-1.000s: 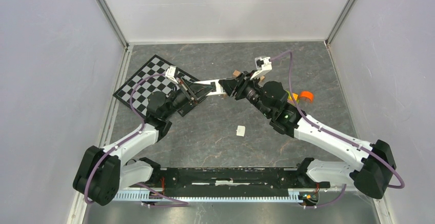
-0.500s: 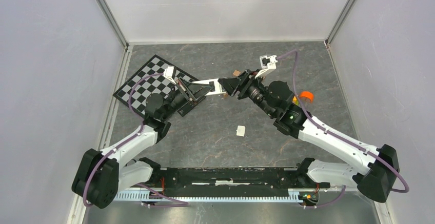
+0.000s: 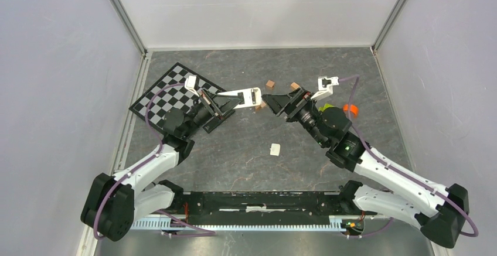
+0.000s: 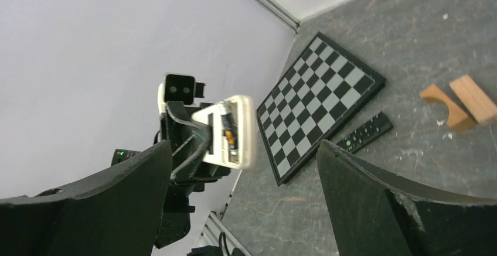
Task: Load the batteries into the remote control
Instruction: Load the battery into the remote control.
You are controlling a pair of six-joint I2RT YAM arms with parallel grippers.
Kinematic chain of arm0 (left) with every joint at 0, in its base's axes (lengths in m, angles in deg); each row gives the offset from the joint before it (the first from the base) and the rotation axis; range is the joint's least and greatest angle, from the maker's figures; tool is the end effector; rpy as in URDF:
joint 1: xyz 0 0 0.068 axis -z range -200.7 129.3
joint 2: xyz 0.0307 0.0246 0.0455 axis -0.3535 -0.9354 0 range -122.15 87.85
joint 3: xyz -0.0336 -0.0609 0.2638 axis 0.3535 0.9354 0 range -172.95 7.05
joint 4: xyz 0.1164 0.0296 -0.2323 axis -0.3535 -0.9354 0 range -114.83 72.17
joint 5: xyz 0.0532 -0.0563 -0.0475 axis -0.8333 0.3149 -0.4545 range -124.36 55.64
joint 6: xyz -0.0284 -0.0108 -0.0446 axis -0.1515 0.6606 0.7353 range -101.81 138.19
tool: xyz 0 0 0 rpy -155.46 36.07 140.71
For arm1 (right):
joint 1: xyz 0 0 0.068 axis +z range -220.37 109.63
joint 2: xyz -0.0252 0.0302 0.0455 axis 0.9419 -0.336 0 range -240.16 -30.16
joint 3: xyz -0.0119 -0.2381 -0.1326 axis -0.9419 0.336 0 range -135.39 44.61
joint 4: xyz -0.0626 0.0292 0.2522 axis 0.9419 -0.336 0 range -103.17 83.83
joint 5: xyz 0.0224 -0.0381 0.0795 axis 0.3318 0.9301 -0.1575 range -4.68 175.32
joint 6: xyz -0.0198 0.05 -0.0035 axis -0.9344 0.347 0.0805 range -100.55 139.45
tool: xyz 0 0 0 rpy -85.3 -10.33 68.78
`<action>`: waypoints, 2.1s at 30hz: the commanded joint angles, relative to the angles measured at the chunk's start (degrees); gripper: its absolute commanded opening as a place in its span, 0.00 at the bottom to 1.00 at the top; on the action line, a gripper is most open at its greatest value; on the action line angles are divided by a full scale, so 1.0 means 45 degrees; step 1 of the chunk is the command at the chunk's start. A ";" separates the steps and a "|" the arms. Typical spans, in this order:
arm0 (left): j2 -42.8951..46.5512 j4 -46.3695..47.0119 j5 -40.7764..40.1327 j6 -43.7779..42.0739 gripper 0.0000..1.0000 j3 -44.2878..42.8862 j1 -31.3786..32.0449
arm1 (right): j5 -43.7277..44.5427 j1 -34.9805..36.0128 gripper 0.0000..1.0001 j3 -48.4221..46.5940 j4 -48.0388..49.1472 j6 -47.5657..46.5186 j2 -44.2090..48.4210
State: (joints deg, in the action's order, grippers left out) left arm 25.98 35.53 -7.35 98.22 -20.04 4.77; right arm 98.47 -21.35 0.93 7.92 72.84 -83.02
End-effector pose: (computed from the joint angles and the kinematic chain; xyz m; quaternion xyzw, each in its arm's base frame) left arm 0.2018 -0.1141 0.2894 -0.0916 0.5913 -0.7110 0.3694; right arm 0.1507 0.1610 0.3534 0.1099 0.6681 0.5219 0.5189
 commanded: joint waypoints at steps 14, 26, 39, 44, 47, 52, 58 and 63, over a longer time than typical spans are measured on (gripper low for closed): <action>-0.0438 0.1696 -0.0178 -0.0507 0.02 -0.0348 0.0025 | -0.0542 0.0006 0.96 0.0432 0.2533 0.6382 -0.1458; -0.0408 0.1696 0.0460 -0.1122 0.02 -0.0291 0.0013 | -0.0864 -0.0010 0.78 -0.1348 0.0921 0.7603 -0.2770; -0.0435 0.2311 0.0718 -0.1329 0.02 -0.0147 0.0016 | -0.0934 -0.0042 0.69 -0.1325 0.1303 0.8030 -0.3016; -0.0434 0.2341 0.0718 -0.1370 0.02 -0.0122 0.0004 | -0.0638 -0.0032 0.72 -0.1185 0.1429 0.7997 -0.2809; -0.0443 0.2397 0.0785 -0.1365 0.02 -0.0106 0.0018 | -0.0597 -0.0032 0.67 -0.1106 0.1542 0.8074 -0.2771; -0.0413 0.2429 0.0777 -0.1357 0.02 -0.0054 0.0011 | -0.0605 -0.0033 0.60 -0.0895 0.1984 0.8121 -0.2763; -0.0369 0.2400 0.0737 -0.1302 0.02 -0.0073 0.0023 | -0.0803 -0.0033 0.52 -0.0825 0.2225 0.8175 -0.2790; -0.0336 0.2380 0.0717 -0.1290 0.02 -0.0122 0.0023 | -0.0846 -0.0043 0.40 -0.0595 0.2560 0.8205 -0.2780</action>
State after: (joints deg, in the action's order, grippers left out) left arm 23.99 43.62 -4.27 94.84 -20.04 4.77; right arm 94.47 -21.35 -2.56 14.54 108.66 -96.81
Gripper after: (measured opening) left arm 0.277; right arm 0.461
